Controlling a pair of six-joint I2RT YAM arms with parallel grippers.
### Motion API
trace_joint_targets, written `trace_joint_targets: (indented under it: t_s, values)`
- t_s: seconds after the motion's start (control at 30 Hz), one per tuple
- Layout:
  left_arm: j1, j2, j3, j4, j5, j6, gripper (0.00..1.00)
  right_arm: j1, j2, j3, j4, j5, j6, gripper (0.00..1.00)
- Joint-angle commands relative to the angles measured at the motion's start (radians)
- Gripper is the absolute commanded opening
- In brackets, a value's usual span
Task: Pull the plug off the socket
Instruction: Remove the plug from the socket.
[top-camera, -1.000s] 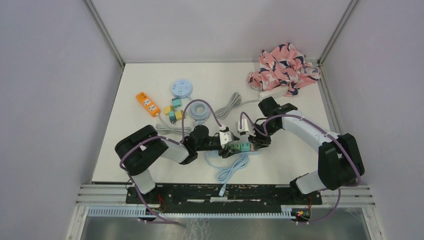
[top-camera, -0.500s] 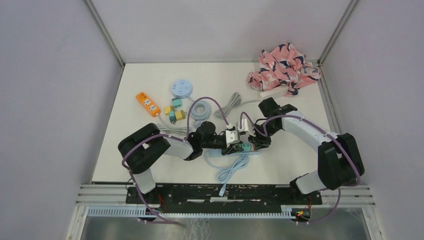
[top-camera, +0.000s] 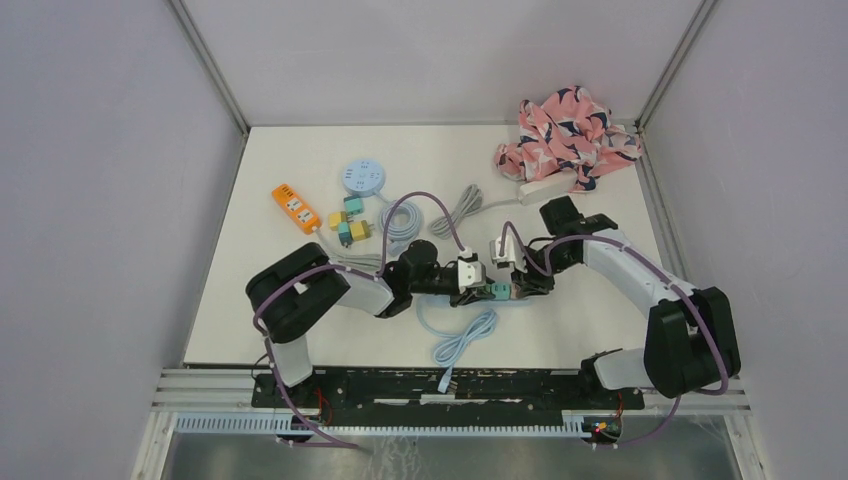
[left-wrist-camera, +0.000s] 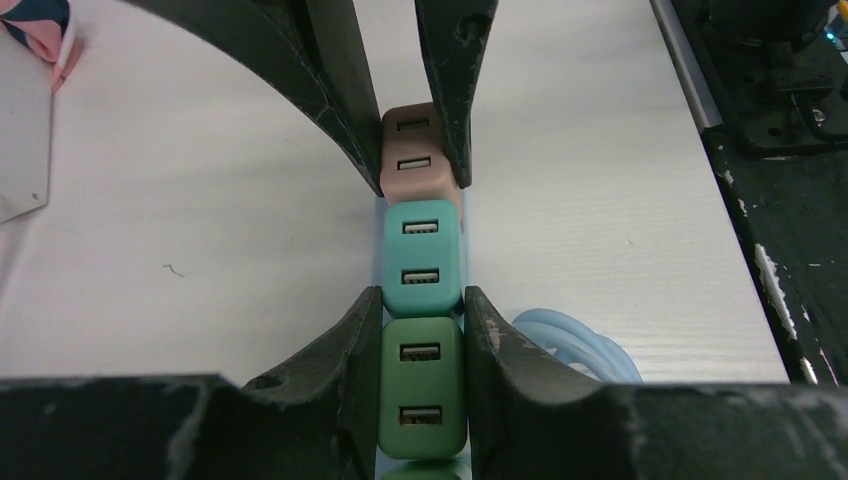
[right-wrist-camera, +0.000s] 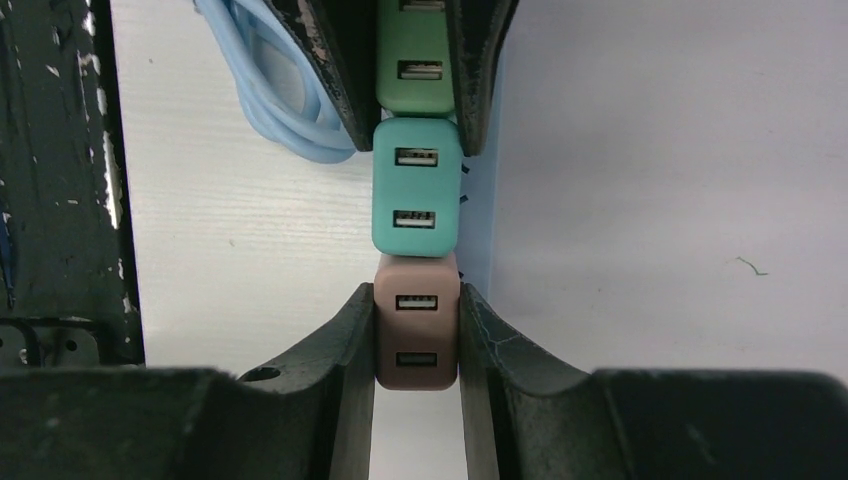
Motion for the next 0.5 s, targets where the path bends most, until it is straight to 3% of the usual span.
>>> trace_joint_targets:
  t_s: [0.0, 0.1, 0.2, 0.33, 0.47]
  values:
    - [0.006, 0.091, -0.008, -0.164, -0.027, 0.058, 0.03, 0.109, -0.029, 0.002, 0.036, -0.107, 0.006, 0.0]
    - [0.007, 0.106, 0.002, -0.172, -0.024, 0.057, 0.03, 0.164, 0.002, 0.041, 0.122, -0.095, 0.145, 0.0]
    - [0.006, 0.113, 0.002, -0.17, -0.017, 0.059, 0.03, 0.14, -0.013, 0.072, 0.126, -0.057, 0.174, 0.0]
    - [0.01, 0.135, 0.012, -0.17, -0.005, 0.062, 0.03, 0.018, -0.058, 0.069, 0.012, -0.115, 0.052, 0.0]
    - [0.018, 0.15, 0.02, -0.171, 0.004, 0.058, 0.03, -0.01, -0.062, 0.031, -0.107, -0.12, -0.13, 0.0]
